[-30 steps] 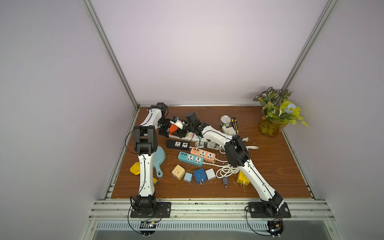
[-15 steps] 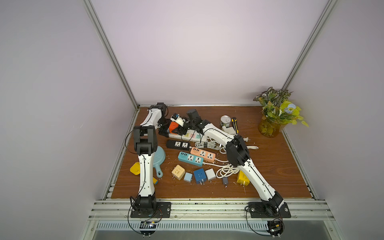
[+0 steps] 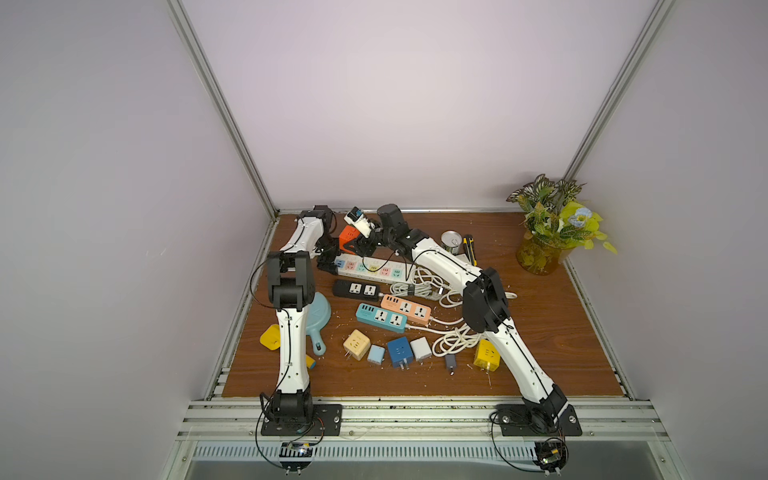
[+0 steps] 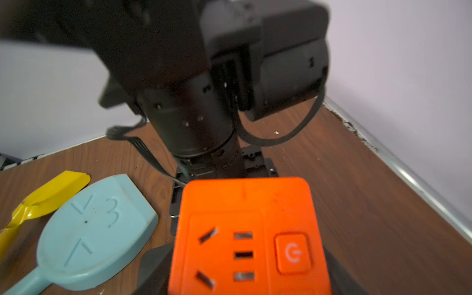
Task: Pull the plug off the socket
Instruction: Remove the plug from the socket.
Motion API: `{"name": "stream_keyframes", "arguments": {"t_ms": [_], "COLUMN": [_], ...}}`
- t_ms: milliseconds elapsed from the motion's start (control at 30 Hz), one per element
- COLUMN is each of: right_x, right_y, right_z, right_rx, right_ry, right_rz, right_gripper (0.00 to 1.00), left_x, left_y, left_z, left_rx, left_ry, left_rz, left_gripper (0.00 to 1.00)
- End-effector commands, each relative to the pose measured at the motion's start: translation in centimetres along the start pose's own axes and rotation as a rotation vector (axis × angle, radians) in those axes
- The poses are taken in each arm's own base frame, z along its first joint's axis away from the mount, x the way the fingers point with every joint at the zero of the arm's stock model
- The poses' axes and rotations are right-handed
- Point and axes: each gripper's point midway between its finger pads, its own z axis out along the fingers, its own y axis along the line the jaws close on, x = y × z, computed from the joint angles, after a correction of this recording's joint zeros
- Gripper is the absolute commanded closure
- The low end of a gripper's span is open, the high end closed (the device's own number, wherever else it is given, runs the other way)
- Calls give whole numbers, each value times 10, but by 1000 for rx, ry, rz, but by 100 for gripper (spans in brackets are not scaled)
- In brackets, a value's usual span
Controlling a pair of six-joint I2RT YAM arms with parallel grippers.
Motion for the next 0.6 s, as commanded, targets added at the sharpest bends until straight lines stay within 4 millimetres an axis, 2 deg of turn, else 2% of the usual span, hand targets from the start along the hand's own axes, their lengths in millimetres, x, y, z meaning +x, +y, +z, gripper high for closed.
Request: {"name": "stream_keyframes", "arguments": {"t_ms": [0, 300, 433, 567], "right_x": [-57, 6, 49, 96], "right_y": [-34, -101, -127, -145], "right_z": [-58, -120, -145, -155], "right_rx": [183, 571, 648, 638], "right_ry": [-65, 213, 337, 443], "right_rz": [45, 248, 429, 635], "right_gripper": [100, 100, 99, 99], "left_x": [-16, -14, -11, -9], "left_y": [36, 30, 28, 26], "left_z": [49, 37, 33, 30], "left_rx": [-164, -135, -123, -116], "left_ry": [-39, -39, -34, -33], "left_rz": [-28, -18, -13, -11], "left_gripper": [84, 75, 69, 65]}}
